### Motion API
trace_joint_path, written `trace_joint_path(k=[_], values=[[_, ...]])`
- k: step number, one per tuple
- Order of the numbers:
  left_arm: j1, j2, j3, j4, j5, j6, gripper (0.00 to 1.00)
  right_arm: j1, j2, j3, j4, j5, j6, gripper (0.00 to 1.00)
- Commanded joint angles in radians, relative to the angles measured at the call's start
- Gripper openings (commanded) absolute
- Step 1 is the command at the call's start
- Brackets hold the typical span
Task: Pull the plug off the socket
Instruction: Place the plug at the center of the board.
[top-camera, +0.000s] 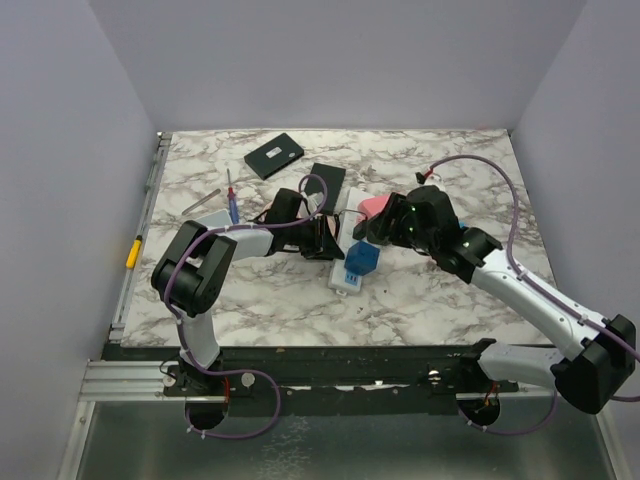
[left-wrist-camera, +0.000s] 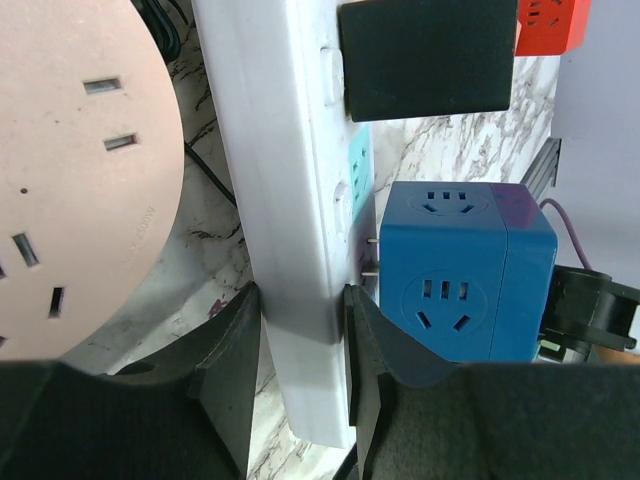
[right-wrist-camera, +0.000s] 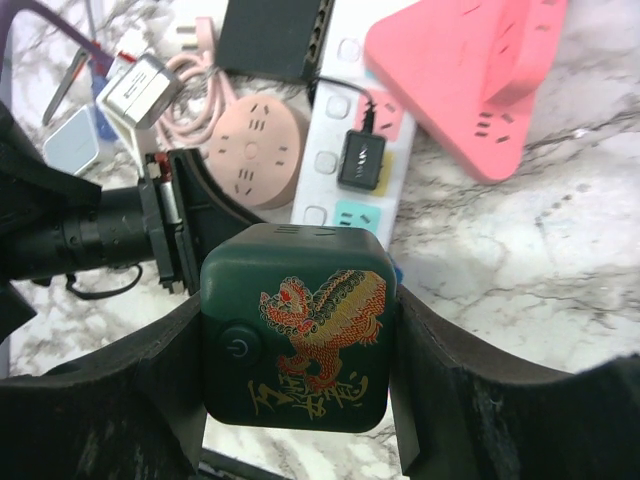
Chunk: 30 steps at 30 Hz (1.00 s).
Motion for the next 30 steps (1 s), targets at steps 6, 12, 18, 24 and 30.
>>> trace_joint_path(k=[6, 12, 18, 24, 30], values=[[0.001, 0.002, 0.028, -0.103, -0.107, 0.088, 0.21, -0.114, -0.056, 0.087, -0.187, 0.164, -0.076, 0.00], [0.009, -0.013, 0.033, -0.112, -0.135, 0.096, 0.39, -0.292, -0.104, 0.012, -0.161, 0.074, -0.111, 0.00], [0.039, -0.073, 0.025, -0.112, -0.172, 0.099, 0.54, -0.431, -0.070, -0.070, -0.106, -0.017, -0.152, 0.00], [0.052, -0.131, 0.011, -0.147, -0.210, 0.123, 0.63, -0.468, 0.002, -0.100, -0.035, -0.032, -0.158, 0.00], [0.055, -0.175, 0.006, -0.153, -0.222, 0.130, 0.68, -0.528, 0.108, -0.107, 0.034, -0.054, -0.161, 0.01]])
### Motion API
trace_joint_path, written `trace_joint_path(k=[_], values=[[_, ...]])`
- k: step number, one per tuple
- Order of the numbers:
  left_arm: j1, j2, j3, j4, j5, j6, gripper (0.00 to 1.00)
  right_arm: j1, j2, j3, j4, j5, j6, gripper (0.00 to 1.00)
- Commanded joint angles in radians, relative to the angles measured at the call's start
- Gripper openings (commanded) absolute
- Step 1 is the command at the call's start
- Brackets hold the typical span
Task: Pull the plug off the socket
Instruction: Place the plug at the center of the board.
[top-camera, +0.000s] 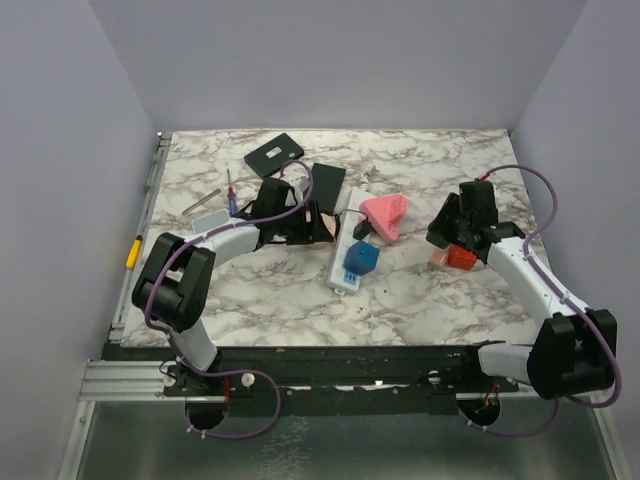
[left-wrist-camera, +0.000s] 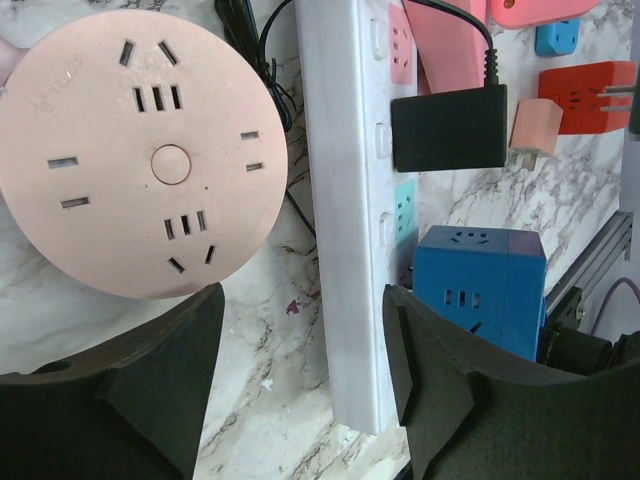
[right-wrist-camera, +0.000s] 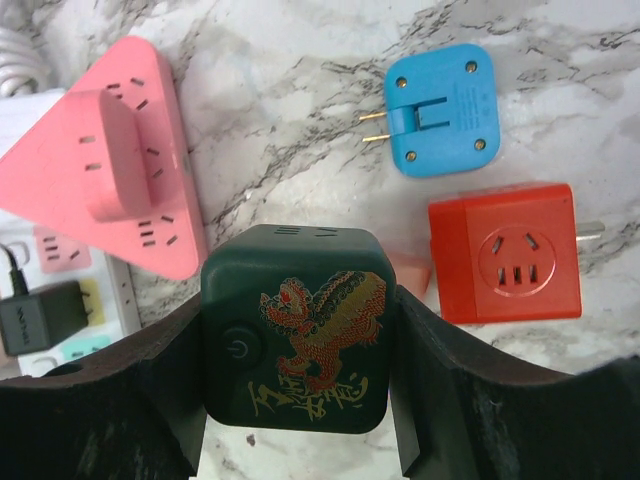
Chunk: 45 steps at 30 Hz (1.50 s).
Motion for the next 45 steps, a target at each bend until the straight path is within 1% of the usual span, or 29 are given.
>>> trace_joint_path(k=[1, 3, 6, 9, 10, 11, 12, 15, 20, 22, 25, 26, 29, 34, 38, 40, 45], values=[[0.003, -0.054, -0.019, -0.027, -0.040, 0.032, 0.69, -0.052, 0.075, -0.002, 0.097, -0.045, -0.018, 0.01], [0.003, -0.063, -0.021, -0.027, -0.030, 0.036, 0.70, -0.071, 0.109, 0.001, 0.106, -0.056, -0.017, 0.04], [0.003, -0.072, -0.023, -0.026, -0.021, 0.038, 0.71, -0.087, 0.141, 0.004, 0.108, -0.055, -0.018, 0.10], [0.003, -0.076, -0.023, -0.027, -0.014, 0.037, 0.72, -0.092, 0.163, 0.002, 0.114, -0.014, -0.022, 0.18], [0.002, -0.078, -0.022, -0.027, -0.013, 0.036, 0.72, -0.093, 0.169, 0.001, 0.120, 0.001, -0.024, 0.22], [0.002, -0.076, -0.022, -0.027, -0.010, 0.036, 0.71, -0.095, 0.176, 0.001, 0.124, 0.011, -0.025, 0.23], [0.003, -0.076, -0.021, -0.027, -0.009, 0.035, 0.72, -0.095, 0.184, 0.002, 0.130, 0.013, -0.028, 0.27], [0.003, -0.072, -0.021, -0.027, -0.002, 0.033, 0.72, -0.095, 0.216, 0.011, 0.133, 0.015, -0.033, 0.34], [0.003, -0.057, -0.019, -0.027, 0.015, 0.031, 0.72, -0.095, 0.263, 0.019, 0.116, 0.044, -0.035, 0.37], [0.003, -0.052, -0.018, -0.025, 0.018, 0.030, 0.72, -0.095, 0.260, 0.015, 0.118, 0.048, -0.035, 0.41], [0.003, -0.044, -0.015, -0.025, 0.027, 0.027, 0.72, -0.095, 0.253, 0.011, 0.117, 0.059, -0.037, 0.55], [0.003, -0.040, -0.014, -0.025, 0.030, 0.026, 0.72, -0.095, 0.253, 0.011, 0.115, 0.063, -0.037, 0.58], [0.003, -0.034, -0.015, -0.025, 0.036, 0.023, 0.72, -0.095, 0.254, 0.010, 0.116, 0.068, -0.038, 0.63], [0.003, -0.026, -0.013, -0.022, 0.040, 0.021, 0.72, -0.095, 0.250, 0.018, 0.117, 0.053, -0.046, 0.75], [0.002, -0.020, -0.012, -0.021, 0.046, 0.020, 0.72, -0.095, 0.215, 0.017, 0.130, 0.033, -0.061, 0.85], [0.000, -0.016, -0.012, -0.021, 0.047, 0.019, 0.72, -0.095, 0.193, 0.018, 0.131, 0.033, -0.068, 0.87], [-0.004, -0.012, -0.012, -0.019, 0.048, 0.018, 0.72, -0.095, 0.144, 0.020, 0.119, 0.036, -0.097, 0.88]])
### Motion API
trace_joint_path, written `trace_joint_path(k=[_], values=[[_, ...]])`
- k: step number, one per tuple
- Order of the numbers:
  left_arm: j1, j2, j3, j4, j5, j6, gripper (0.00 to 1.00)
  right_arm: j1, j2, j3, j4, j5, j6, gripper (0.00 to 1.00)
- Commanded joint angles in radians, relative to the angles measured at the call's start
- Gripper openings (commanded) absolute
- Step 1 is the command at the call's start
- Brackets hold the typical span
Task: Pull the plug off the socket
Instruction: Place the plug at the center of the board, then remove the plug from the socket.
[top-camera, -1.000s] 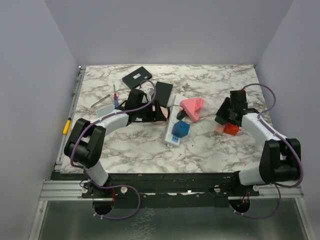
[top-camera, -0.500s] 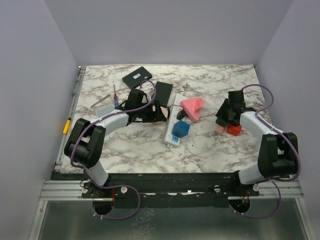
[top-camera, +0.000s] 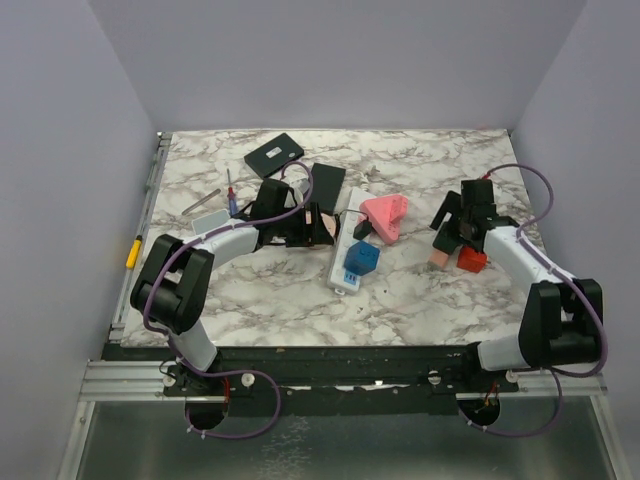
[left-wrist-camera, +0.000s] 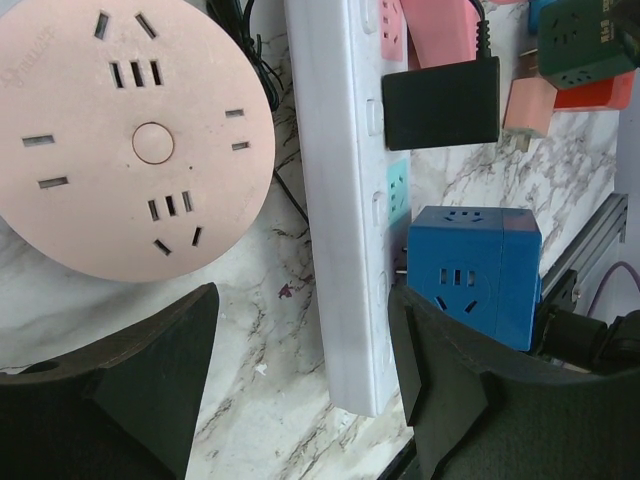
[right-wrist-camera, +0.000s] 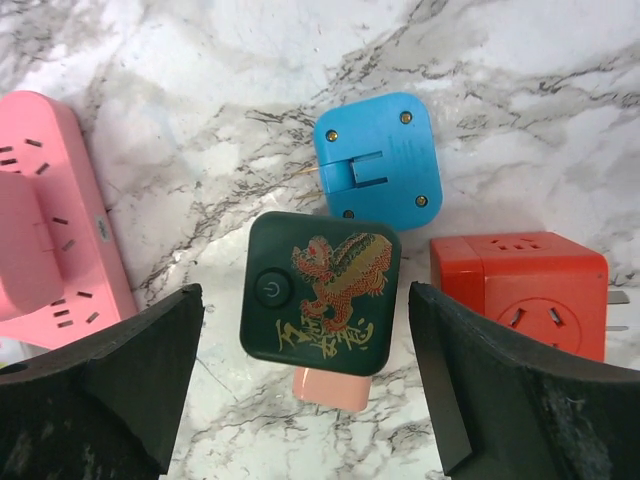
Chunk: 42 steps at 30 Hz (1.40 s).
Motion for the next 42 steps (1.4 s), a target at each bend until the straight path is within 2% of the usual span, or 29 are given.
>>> trace_joint_path(k=[1, 7, 10, 15, 20, 24, 30, 37, 42], values=[[-0.006, 0.014, -0.002, 0.005, 0.027, 0.001, 0.72, -0.006, -0.062, 0.020, -0.009, 0.016, -0.046, 0.88], [-0.013, 0.013, -0.006, 0.007, 0.024, 0.000, 0.72, -0.006, -0.215, 0.009, -0.051, 0.019, -0.088, 0.92], [-0.022, 0.014, -0.010, 0.014, 0.022, -0.007, 0.72, -0.005, -0.298, -0.002, -0.073, -0.061, -0.070, 0.91], [-0.076, 0.045, -0.027, 0.032, 0.035, -0.044, 0.72, 0.008, -0.398, -0.063, -0.074, -0.283, 0.028, 0.90], [-0.086, 0.091, -0.028, 0.073, 0.049, -0.077, 0.72, 0.093, -0.447, -0.118, -0.070, -0.374, 0.158, 0.90], [-0.098, 0.105, -0.032, 0.082, 0.057, -0.084, 0.72, 0.233, -0.429, -0.135, -0.045, -0.366, 0.244, 0.91], [-0.103, 0.116, -0.030, 0.091, 0.068, -0.089, 0.71, 0.420, -0.311, -0.115, 0.000, -0.284, 0.307, 0.91], [-0.103, 0.116, -0.030, 0.095, 0.074, -0.091, 0.68, 0.533, -0.174, -0.048, 0.030, -0.238, 0.341, 0.91], [-0.103, 0.114, -0.030, 0.095, 0.083, -0.091, 0.62, 0.573, -0.129, -0.024, 0.038, -0.214, 0.355, 0.92]])
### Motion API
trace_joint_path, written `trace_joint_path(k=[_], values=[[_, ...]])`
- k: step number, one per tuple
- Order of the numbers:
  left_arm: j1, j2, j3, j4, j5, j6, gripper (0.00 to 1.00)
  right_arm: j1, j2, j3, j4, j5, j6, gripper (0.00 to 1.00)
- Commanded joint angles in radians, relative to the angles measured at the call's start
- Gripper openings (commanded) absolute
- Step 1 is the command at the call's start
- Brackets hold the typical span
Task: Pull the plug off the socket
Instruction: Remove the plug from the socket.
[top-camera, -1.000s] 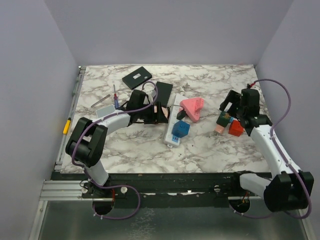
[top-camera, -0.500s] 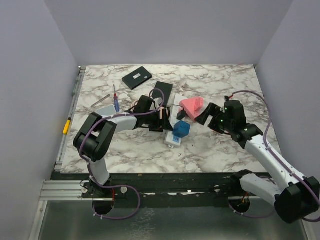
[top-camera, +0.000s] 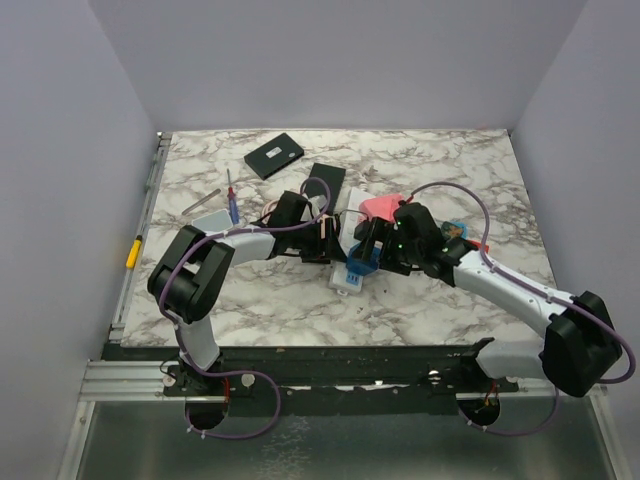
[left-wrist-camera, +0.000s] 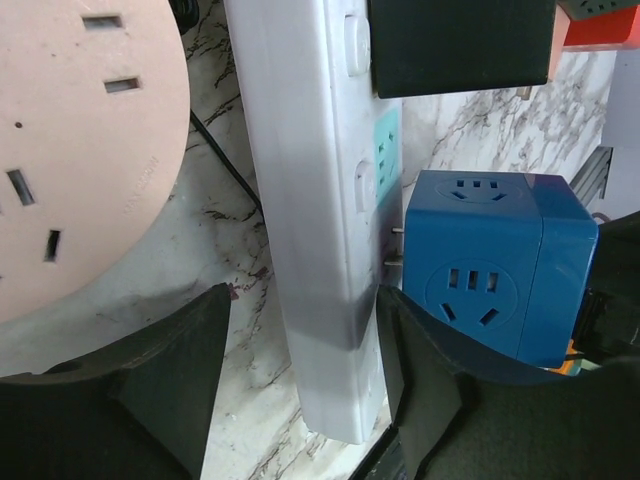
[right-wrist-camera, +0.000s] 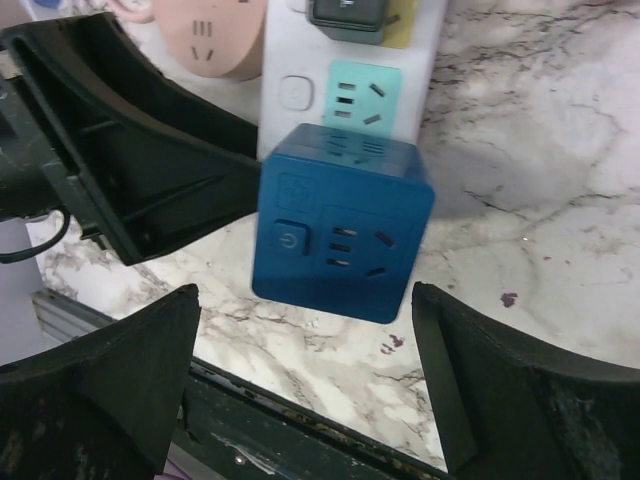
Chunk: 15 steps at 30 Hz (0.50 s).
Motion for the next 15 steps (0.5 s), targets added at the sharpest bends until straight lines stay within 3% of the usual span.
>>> trace_joint_path(k=[1, 15], values=[[-0.006, 0.008, -0.009, 0.019, 0.033, -0.002, 0.61, 0.025, 0.029, 0.039, 0.028, 0.057, 0.030, 0.92], [-0.007, 0.016, -0.007, 0.018, 0.040, -0.002, 0.57, 0.047, 0.108, 0.099, -0.051, 0.185, 0.021, 0.89]])
